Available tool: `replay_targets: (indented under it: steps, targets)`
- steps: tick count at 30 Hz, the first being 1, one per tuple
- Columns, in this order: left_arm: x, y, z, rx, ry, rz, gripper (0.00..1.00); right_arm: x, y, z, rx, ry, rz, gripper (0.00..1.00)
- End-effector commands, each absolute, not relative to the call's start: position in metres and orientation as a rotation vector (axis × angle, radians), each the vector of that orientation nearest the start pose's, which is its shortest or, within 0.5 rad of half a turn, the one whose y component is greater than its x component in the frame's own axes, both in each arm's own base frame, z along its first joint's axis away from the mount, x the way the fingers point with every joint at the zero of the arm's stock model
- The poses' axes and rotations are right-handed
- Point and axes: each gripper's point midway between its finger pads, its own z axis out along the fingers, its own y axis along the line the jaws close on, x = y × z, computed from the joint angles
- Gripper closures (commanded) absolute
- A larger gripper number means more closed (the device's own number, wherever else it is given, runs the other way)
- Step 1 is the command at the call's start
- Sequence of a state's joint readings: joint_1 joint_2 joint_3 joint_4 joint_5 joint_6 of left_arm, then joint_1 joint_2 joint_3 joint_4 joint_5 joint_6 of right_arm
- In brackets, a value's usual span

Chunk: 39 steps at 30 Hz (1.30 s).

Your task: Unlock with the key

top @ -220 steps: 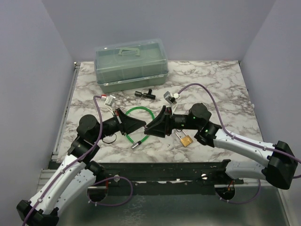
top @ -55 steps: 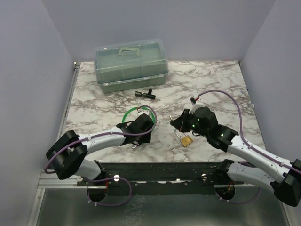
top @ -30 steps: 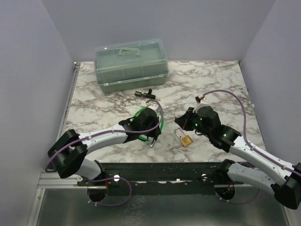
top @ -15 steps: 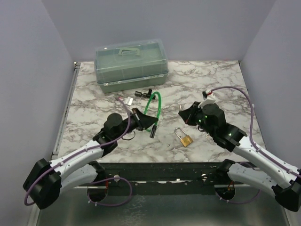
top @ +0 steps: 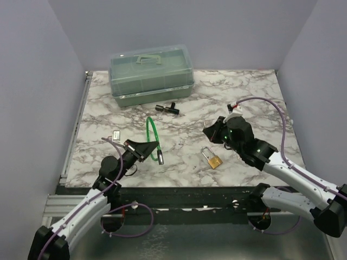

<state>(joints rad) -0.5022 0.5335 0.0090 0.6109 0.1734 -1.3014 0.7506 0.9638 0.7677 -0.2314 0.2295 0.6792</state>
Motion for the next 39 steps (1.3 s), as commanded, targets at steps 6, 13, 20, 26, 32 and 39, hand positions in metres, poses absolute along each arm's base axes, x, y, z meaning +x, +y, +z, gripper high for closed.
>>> replay_targets:
  steps: [6, 13, 20, 26, 32, 39]
  targets:
    - [0.209, -0.185, 0.223, -0.521, 1.525, -1.552, 1.0, 0.268, 0.221, 0.227, 0.075, 1.998, 0.679, 1.0]
    - [0.233, -0.228, 0.257, -0.399, 1.515, -1.724, 1.0, 0.279, 0.206, 0.239, 0.113, 1.972, 0.58, 1.0]
    - [0.226, -0.318, 0.312, -0.04, 1.421, -2.003, 1.0, 0.285, 0.189, 0.255, 0.152, 1.93, 0.51, 1.0]
    - [0.228, -0.31, 0.299, -0.15, 1.336, -2.121, 1.0, 0.285, 0.186, 0.257, 0.166, 1.933, 0.508, 1.0]
    - [0.235, -0.265, 0.188, -0.499, 1.619, -1.911, 1.0, 0.285, 0.191, 0.241, 0.165, 1.966, 0.514, 1.0]
    - [0.228, -0.234, 0.135, -0.711, 1.734, -1.777, 1.0, 0.288, 0.204, 0.232, 0.146, 1.989, 0.557, 1.0]
